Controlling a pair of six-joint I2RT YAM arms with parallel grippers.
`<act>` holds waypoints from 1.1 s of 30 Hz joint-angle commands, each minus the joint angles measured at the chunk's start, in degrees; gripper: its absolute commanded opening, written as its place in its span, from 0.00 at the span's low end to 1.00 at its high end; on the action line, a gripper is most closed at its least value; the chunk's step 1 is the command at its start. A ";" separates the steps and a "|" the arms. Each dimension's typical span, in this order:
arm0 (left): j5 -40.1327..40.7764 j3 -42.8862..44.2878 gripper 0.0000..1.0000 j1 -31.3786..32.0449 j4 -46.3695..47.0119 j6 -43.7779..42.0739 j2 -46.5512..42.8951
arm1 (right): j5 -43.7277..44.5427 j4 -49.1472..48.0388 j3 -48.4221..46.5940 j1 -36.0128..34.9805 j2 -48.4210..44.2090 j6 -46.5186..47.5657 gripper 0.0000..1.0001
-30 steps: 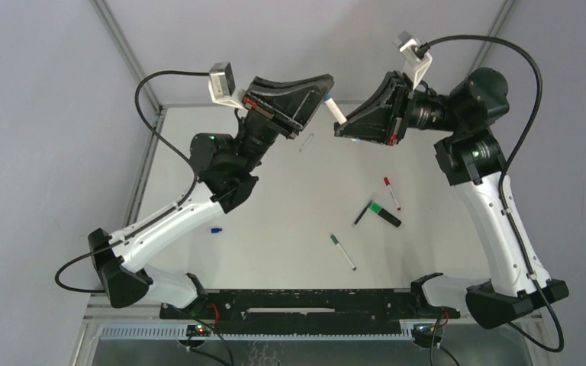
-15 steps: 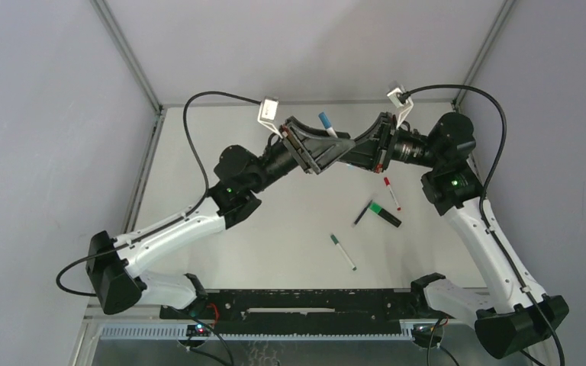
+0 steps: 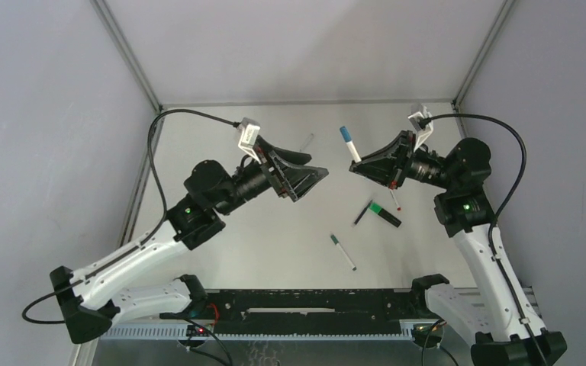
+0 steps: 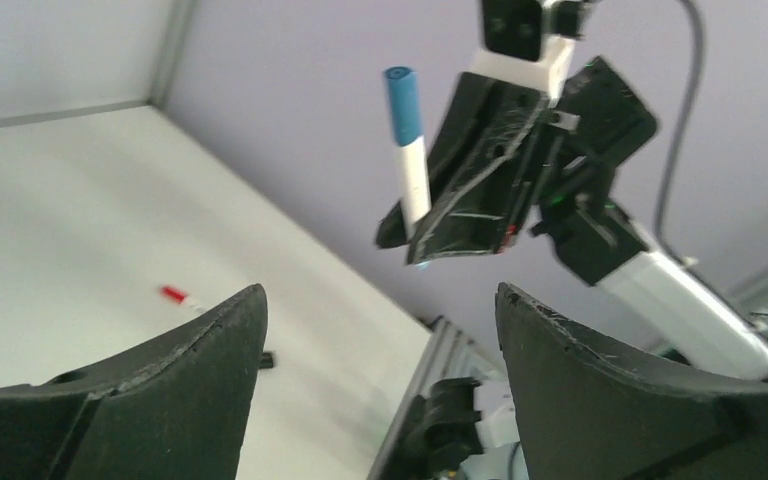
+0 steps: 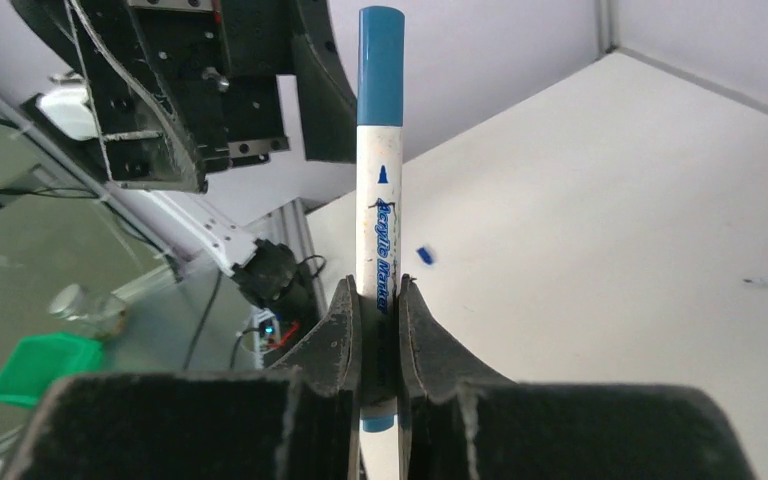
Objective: Insert the pens into the pen caps
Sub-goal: Press the pen cap onto the pen, then place the pen at the center of the board.
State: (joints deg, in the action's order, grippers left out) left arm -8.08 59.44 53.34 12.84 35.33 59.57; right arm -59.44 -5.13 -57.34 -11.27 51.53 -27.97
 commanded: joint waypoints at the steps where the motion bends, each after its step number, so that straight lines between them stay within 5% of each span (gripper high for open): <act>1: 8.86 -3.03 0.89 -0.62 -11.57 -9.37 -4.19 | 1.47 9.77 2.74 2.54 -2.78 12.62 0.00; 12: 12.59 -9.05 0.98 -8.74 -14.23 -4.95 -6.20 | 11.38 34.49 7.08 10.83 3.94 39.02 0.00; 19: 13.70 -10.57 0.97 -12.76 -15.49 -1.70 -4.61 | 22.08 40.28 6.79 13.46 13.89 52.21 0.00; 33: 10.08 -10.16 0.96 -17.39 -14.69 -1.38 -1.01 | 34.65 32.40 6.72 16.43 31.52 49.28 0.05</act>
State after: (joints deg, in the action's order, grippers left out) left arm 3.79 49.58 37.19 -2.79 33.26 58.22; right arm -28.45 31.27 -49.87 4.21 80.79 22.85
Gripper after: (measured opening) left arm 0.960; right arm 0.145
